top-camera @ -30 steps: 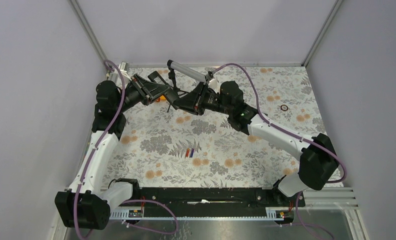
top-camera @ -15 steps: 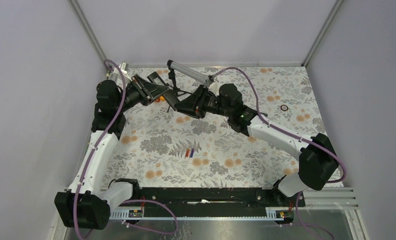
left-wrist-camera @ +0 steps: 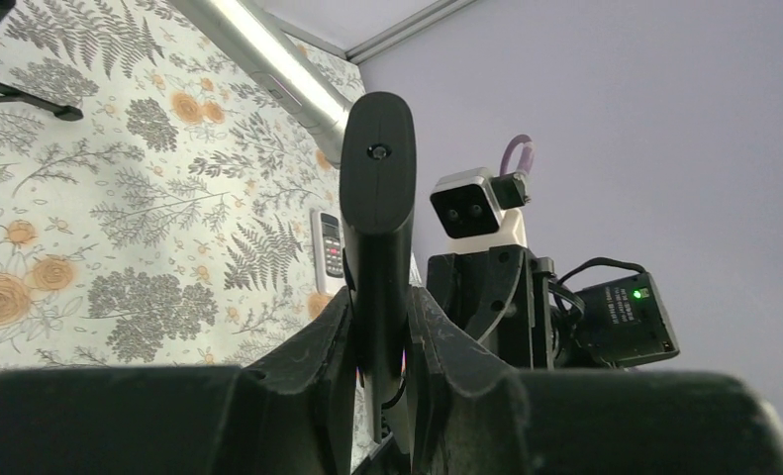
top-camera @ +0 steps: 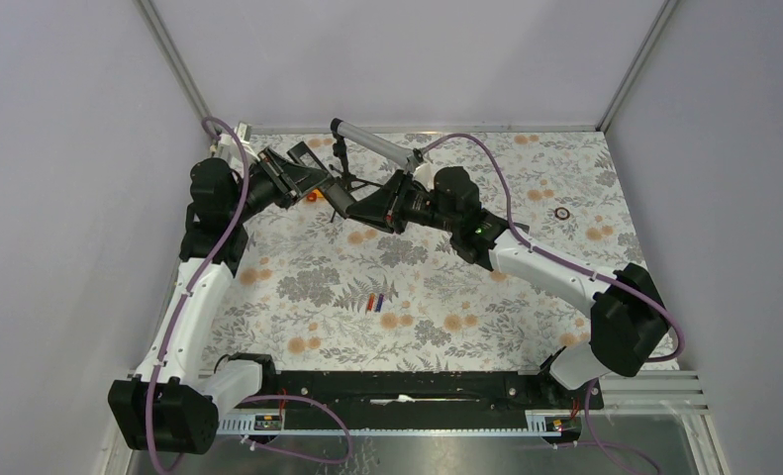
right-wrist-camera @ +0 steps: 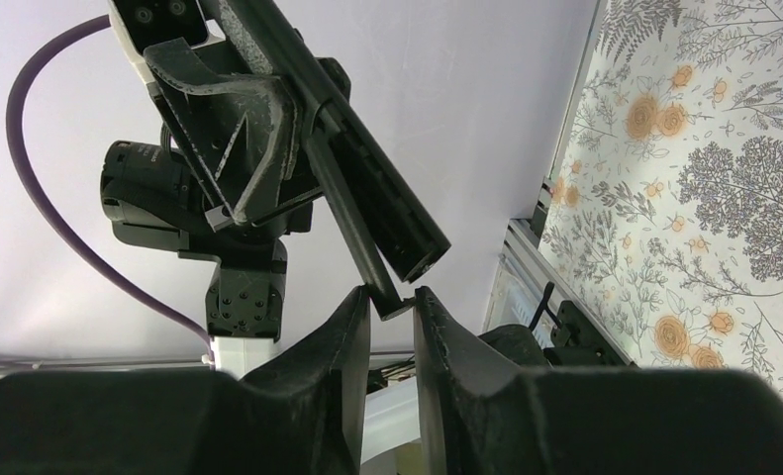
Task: Load the batteries into the remote control
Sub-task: Remove the battery cover from the remote control.
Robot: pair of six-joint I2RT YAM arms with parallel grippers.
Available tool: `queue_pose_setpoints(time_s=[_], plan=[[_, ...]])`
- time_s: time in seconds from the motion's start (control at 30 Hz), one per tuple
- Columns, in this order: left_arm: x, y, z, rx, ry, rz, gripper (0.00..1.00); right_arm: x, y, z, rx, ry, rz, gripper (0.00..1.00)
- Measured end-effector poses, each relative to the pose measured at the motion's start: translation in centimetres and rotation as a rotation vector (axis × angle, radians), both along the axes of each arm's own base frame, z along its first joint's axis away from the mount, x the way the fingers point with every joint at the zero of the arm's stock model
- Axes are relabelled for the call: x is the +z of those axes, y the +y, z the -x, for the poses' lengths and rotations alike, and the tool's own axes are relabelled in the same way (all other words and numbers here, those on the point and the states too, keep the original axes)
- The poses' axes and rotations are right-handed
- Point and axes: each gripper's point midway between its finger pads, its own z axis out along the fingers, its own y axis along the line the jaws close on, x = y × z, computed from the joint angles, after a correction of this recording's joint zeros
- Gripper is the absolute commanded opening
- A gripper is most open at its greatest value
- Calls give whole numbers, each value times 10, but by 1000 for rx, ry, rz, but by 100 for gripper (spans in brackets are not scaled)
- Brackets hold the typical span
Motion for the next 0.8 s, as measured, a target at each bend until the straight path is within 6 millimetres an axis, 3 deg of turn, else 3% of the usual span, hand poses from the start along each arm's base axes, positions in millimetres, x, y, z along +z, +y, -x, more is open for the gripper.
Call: queue_pose_setpoints(time_s=[0.33,0.53,0.8], plan=[[-4,1,0,2,-3,-23,0,7,-1,-1,-1,-139,-50,12],[-6,-2,2,-27,16,-9,0,11,-3,0,-6,-238,-81,22],[-11,-4,4,-40,32,6,0,19,-1,0,1,-288,-113,23]])
